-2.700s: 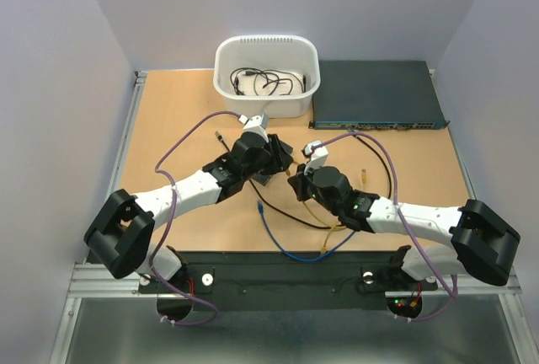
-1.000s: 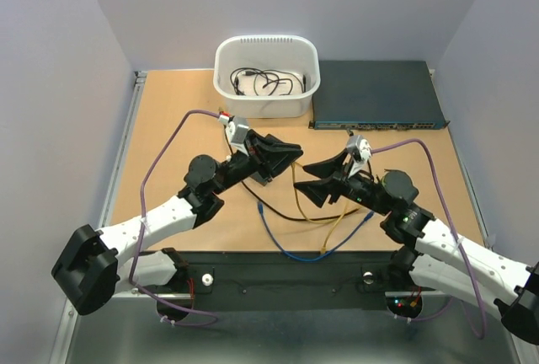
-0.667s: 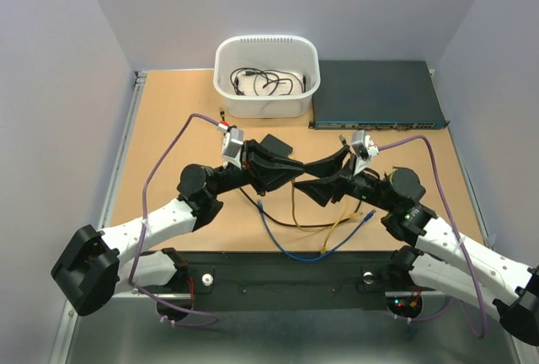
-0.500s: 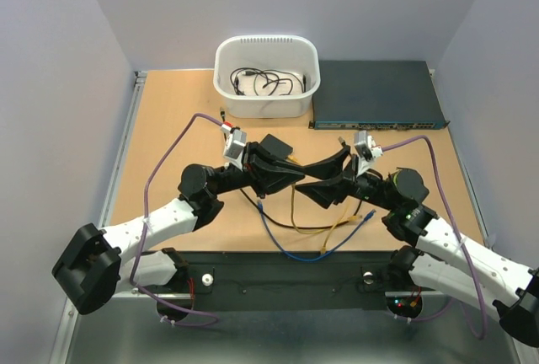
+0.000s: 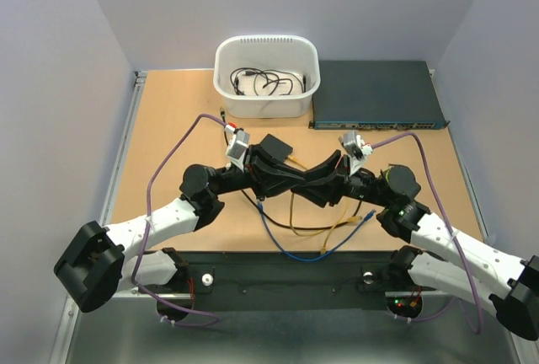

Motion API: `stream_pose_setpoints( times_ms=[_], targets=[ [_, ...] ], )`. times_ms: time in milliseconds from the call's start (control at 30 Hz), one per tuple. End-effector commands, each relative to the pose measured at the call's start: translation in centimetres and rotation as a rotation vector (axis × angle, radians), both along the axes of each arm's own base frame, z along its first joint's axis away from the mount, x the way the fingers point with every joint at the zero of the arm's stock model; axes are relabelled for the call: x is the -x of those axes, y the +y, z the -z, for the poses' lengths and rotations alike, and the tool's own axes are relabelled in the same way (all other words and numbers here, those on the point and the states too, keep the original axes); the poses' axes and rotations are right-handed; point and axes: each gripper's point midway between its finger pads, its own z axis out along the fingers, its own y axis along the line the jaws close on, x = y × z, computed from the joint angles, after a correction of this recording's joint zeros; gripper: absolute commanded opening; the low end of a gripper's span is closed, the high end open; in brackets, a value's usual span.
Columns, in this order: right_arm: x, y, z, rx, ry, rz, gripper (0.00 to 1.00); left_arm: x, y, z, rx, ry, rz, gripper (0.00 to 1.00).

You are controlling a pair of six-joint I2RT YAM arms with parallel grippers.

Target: Insert the plug into the switch port

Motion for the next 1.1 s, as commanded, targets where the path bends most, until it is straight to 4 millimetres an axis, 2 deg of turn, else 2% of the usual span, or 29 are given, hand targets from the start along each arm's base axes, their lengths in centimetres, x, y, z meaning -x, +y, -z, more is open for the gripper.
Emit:
stream_pose_setpoints(
  times_ms=[0,100,500,667,833,900,933,967,1033,1067],
  targets=[
    [0.1,-0.4,-3.0,-0.073,-0.067,0.002,0.38,2.8,2.3,-5.0,0.213,-0.228,0.029,0.0],
    [0.2,-0.3,-2.9,-0.074,-0.066,-0.004,0.31,2.7,2.3,-5.1,0.215,-0.227,0.02,0.0],
    [0.4,0.1,-2.5,-0.066,-0.063,-0.039,0.24,2.4,2.7,-5.7,0.254,-0.215,-0.009,0.0],
    [0.4,0.2,-2.1,-0.059,-0.061,-0.049,0.11,2.3,2.9,-5.7,0.264,-0.209,-0.02,0.0],
    [0.7,0.1,-1.9,-0.066,-0.065,-0.051,0.01,2.0,3.0,-5.8,0.274,-0.199,-0.034,0.0],
    [0.7,-0.1,-2.1,-0.076,-0.073,-0.044,0.0,1.8,2.8,-5.6,0.266,-0.188,-0.034,0.0],
    [0.7,-0.2,-2.0,-0.075,-0.071,-0.038,0.01,1.5,2.6,-5.4,0.26,-0.174,-0.042,0.03],
    [0.5,-0.3,-2.0,-0.076,-0.068,-0.028,0.0,1.1,2.4,-4.9,0.235,-0.159,-0.056,0.21],
    [0.1,-0.1,-1.2,-0.053,-0.046,-0.015,0.0,0.2,2.2,-4.5,0.214,-0.134,-0.093,0.42],
    [-0.6,-0.2,-1.2,-0.037,-0.05,0.022,0.0,-0.3,2.1,-4.3,0.2,-0.123,-0.118,0.56]
  ],
)
